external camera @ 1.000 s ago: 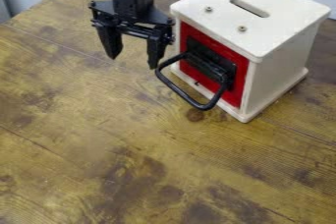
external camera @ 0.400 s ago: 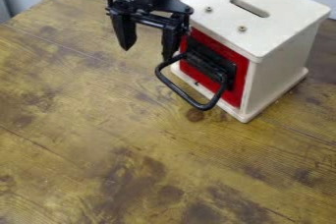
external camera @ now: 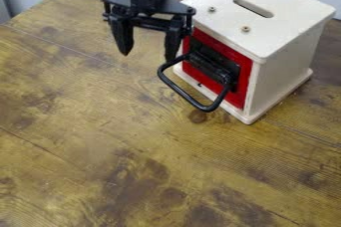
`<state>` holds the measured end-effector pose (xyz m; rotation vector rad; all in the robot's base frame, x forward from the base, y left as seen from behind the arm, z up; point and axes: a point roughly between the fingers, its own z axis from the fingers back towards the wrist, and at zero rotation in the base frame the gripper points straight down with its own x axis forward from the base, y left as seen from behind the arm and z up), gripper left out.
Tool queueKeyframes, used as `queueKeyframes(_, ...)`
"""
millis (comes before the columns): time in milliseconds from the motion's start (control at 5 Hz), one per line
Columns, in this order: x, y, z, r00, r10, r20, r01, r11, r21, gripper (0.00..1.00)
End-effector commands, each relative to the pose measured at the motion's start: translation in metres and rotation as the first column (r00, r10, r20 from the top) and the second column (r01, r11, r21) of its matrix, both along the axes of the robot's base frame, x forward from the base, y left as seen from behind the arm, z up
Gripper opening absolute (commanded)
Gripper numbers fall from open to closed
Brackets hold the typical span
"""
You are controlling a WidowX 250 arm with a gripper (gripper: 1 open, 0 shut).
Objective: Close the drawer
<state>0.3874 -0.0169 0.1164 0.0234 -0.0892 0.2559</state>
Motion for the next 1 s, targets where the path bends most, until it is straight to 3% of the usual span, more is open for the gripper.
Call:
queueKeyframes(0,-0.007,-0.005,0.044,0.993,0.001,0.115,0.000,1.000,-0.012,1.00)
queueKeyframes(600,-0.016,-0.012,0.047,0.991,-0.070,0.118,0.072,0.997,-0.011,1.00)
queueKeyframes(800,-0.020,-0.003,0.042,0.991,-0.053,0.120,0.054,0.998,-0.011,1.00)
